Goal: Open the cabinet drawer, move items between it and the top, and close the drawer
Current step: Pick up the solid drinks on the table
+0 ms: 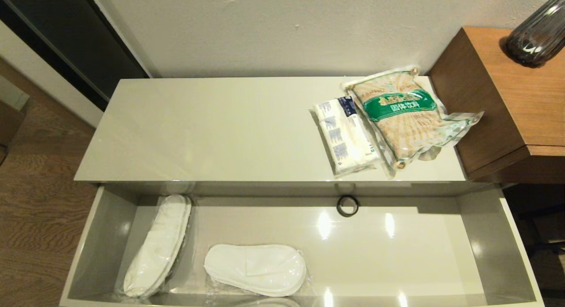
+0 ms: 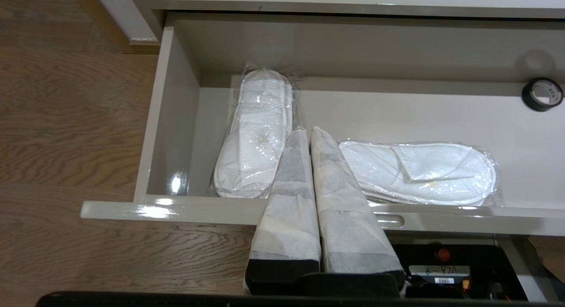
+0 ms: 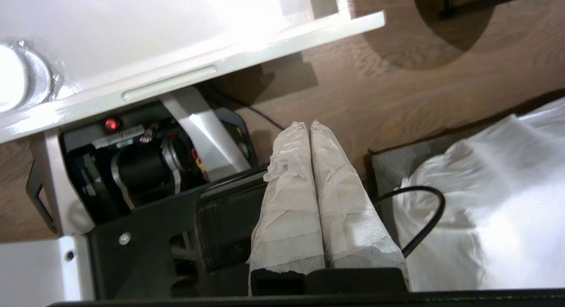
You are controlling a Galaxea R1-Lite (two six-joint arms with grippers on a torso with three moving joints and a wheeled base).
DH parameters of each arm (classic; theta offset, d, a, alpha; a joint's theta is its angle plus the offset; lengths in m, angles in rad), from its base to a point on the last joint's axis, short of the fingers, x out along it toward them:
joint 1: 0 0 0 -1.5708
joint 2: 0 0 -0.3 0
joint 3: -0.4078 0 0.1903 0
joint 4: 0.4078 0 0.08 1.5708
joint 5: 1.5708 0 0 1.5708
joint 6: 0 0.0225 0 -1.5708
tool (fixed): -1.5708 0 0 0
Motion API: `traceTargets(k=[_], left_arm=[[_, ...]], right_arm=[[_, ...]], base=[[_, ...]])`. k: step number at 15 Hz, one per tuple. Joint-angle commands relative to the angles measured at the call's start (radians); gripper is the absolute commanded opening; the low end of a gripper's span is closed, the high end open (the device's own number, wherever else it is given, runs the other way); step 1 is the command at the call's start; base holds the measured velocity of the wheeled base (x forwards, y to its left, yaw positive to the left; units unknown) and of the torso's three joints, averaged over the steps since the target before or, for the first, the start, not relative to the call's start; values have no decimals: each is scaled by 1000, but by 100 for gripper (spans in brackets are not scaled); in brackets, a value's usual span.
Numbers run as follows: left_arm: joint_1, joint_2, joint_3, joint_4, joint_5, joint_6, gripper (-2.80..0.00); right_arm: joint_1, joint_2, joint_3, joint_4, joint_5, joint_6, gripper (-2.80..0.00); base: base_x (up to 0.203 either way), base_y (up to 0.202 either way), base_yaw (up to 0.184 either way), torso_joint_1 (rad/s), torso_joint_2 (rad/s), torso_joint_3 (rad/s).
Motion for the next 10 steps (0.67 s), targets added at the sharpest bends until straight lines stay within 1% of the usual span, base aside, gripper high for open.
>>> traceTargets(k=[1, 4, 7, 8, 10], left_arm=[[-1, 1, 0, 0, 0, 0, -280], [0, 1, 0, 0, 0, 0, -280], [0, 1, 0, 0, 0, 0, -280], [-1, 1, 0, 0, 0, 0, -280], [-1, 1, 0, 0, 0, 0, -280]], right_arm=[[10, -62, 22, 3, -4, -4, -280], [7, -203, 63, -7, -11, -81, -280], [6, -213, 84, -73, -10, -88, -280], [6, -214, 91, -141, -7, -86, -280], [6, -215, 139, -319, -12, -82, -280]], base=[[0, 0, 0, 0, 0, 0], [0, 0, 0, 0, 0, 0], [0, 0, 0, 0, 0, 0], [0, 0, 0, 0, 0, 0], [0, 0, 0, 0, 0, 0]])
